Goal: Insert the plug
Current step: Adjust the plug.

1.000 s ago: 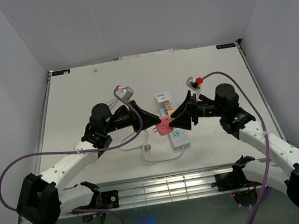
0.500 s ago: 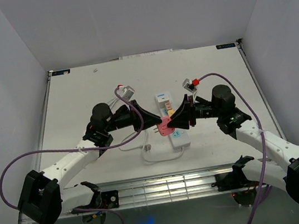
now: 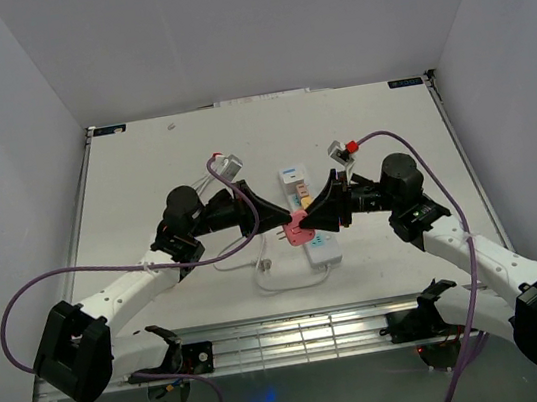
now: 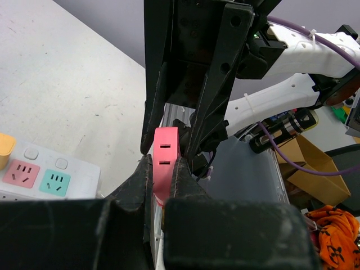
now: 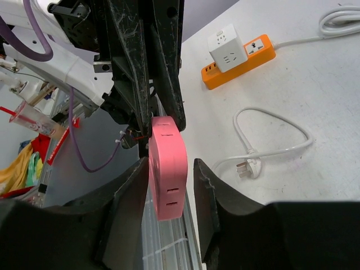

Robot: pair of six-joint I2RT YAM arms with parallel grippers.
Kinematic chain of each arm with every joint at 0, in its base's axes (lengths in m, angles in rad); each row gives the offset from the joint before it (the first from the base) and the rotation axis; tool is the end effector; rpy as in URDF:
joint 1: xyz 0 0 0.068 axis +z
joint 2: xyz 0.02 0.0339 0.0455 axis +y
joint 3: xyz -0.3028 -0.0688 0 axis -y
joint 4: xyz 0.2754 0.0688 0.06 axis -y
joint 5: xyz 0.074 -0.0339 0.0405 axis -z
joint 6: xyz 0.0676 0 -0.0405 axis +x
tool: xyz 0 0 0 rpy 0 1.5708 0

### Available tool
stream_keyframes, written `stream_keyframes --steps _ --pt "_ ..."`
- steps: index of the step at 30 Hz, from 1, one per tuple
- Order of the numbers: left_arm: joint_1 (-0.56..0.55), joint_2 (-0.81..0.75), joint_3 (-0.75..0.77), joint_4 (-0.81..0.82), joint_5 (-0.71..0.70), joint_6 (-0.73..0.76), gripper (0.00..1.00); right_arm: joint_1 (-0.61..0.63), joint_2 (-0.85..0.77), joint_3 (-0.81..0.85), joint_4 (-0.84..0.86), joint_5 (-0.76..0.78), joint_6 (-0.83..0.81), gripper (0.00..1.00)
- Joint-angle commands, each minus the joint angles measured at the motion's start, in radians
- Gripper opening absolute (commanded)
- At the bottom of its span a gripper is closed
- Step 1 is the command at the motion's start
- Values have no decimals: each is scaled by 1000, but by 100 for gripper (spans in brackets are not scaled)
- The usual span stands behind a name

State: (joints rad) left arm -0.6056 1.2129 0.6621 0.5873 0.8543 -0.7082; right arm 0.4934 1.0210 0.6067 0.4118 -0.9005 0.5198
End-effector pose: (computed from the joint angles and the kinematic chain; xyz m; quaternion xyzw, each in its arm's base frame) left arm 0.2162 -0.2117 0.3084 0.2655 0.6462 -0.6278 0.3433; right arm 0.1986 0.1670 0.3154 -0.2989 0.6414 0.5779 0.4065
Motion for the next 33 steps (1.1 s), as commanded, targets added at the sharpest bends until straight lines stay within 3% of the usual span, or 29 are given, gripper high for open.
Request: stream_keyframes --steps 1,4,7,17,20,23,26,27,29,30,33 --pt "0 -18 -2 37 20 -5 0 5 -2 -5 62 -20 17 44" --pt "0 -30 -4 37 22 -5 0 5 1 -10 65 -28 17 50" --pt "0 -38 -2 39 23 -5 0 7 2 -22 82 -41 28 41" --pt "0 -39 -2 39 23 -5 0 7 11 -45 157 -103 69 35" --pt "0 -35 -1 39 25 -5 0 8 8 -47 192 -113 91 29" --pt "0 -35 -4 39 25 -1 0 8 11 -38 203 -120 101 10" --pt "0 -30 -7 39 25 4 0 11 21 -28 202 -132 112 8" --pt "0 -32 -7 37 23 7 4 11 22 -28 200 -133 114 8" --pt "0 -38 -6 10 9 36 23 11 19 -30 191 -133 114 8" --pt "0 -53 -6 -4 -9 45 47 11 16 -31 182 -127 109 8" --pt "1 -91 7 -99 -104 102 72 11 10 -15 67 -84 57 8"
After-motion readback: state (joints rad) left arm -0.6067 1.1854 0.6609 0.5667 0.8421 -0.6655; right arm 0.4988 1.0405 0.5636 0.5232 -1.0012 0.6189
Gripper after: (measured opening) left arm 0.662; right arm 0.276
